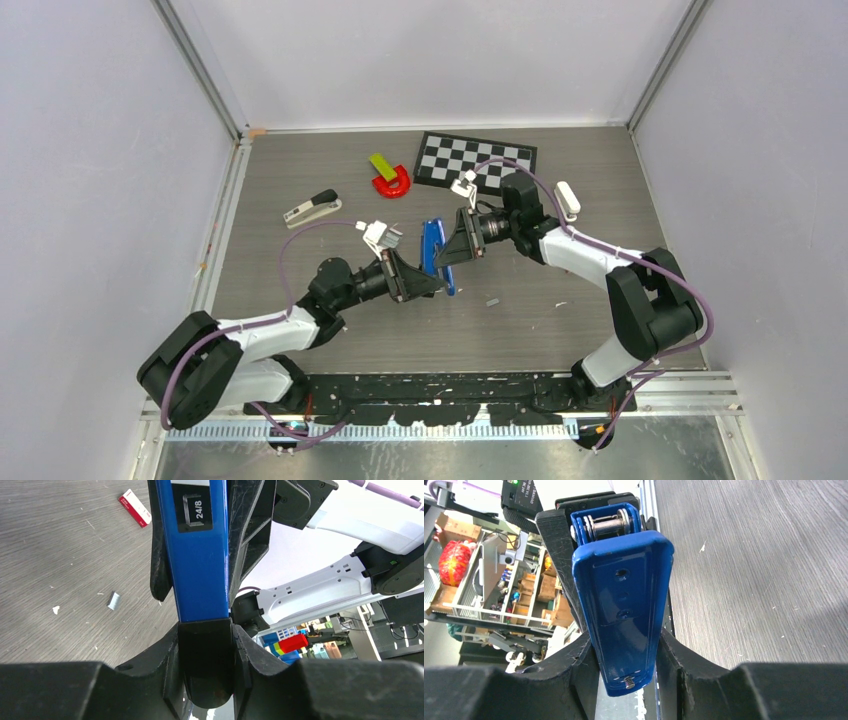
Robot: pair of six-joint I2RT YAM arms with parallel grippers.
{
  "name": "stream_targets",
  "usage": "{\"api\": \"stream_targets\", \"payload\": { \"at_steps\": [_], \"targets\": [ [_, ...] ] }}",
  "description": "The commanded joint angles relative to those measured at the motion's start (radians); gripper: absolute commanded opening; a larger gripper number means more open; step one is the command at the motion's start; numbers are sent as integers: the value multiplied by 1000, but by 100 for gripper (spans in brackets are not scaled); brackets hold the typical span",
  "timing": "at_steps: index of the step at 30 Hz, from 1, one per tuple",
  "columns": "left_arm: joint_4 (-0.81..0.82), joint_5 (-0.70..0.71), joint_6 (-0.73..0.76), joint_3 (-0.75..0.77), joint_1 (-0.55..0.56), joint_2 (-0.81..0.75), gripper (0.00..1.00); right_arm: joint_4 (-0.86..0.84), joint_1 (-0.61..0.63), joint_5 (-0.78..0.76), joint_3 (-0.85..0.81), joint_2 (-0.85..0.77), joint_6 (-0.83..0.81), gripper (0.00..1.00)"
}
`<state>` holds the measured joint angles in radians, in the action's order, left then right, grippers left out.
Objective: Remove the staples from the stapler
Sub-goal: Unload the staple at the center of the board.
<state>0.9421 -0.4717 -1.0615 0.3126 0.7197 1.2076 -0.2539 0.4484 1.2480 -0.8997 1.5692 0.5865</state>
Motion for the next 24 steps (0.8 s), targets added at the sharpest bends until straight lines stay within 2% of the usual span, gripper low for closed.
{"api": "stream_targets", "payload": {
  "at_steps": [1, 2, 3, 4, 6, 7, 8, 10, 13, 14, 16, 18, 20, 22, 24],
  "targets": [
    [-10, -67, 25, 25, 20, -18, 0, -74, -25, -49, -12, -19, 11, 1],
    [-16, -61, 26, 22, 20, -25, 0, -73, -26, -48, -12, -20, 8, 2],
    [-26, -49, 29, 16, 20, -37, 0, -70, -25, -46, -11, -22, 3, 10],
    [-44, -27, 33, 10, 20, -50, 0, -64, -26, -43, -11, -23, -3, 22],
    [-67, -11, 42, 0, 20, -83, 0, -33, -25, -42, -16, -31, -29, 53],
    [-69, -9, 41, -5, 19, -95, 0, -2, -25, -47, -22, -35, -52, 64],
    [-71, -9, 37, -10, 18, -109, 0, 36, -26, -56, -27, -42, -82, 73],
    [-93, 1, 29, -22, 18, -142, 0, 93, -30, -70, -35, -53, -131, 83],
    [-180, 39, 32, -38, 17, -210, 0, 103, -48, -71, -35, -67, -141, 91],
    [-208, 57, 31, -49, 15, -241, 0, 105, -55, -71, -35, -73, -145, 97],
    [-286, 103, 34, -68, 6, -318, 0, 144, -78, -74, -38, -90, -183, 99],
    [-429, 151, 54, -67, -12, -416, 0, 234, -106, -57, -60, -112, -264, 99],
    [-664, 234, 84, -33, -38, -533, 0, 366, -127, -32, -95, -132, -358, 100],
    [-1009, 408, 132, 33, -71, -649, 0, 561, -133, -59, -152, -164, -525, 100],
    [-1246, 571, 210, 111, -101, -694, 0, 627, -136, -92, -165, -197, -603, 100]
  ]
}}
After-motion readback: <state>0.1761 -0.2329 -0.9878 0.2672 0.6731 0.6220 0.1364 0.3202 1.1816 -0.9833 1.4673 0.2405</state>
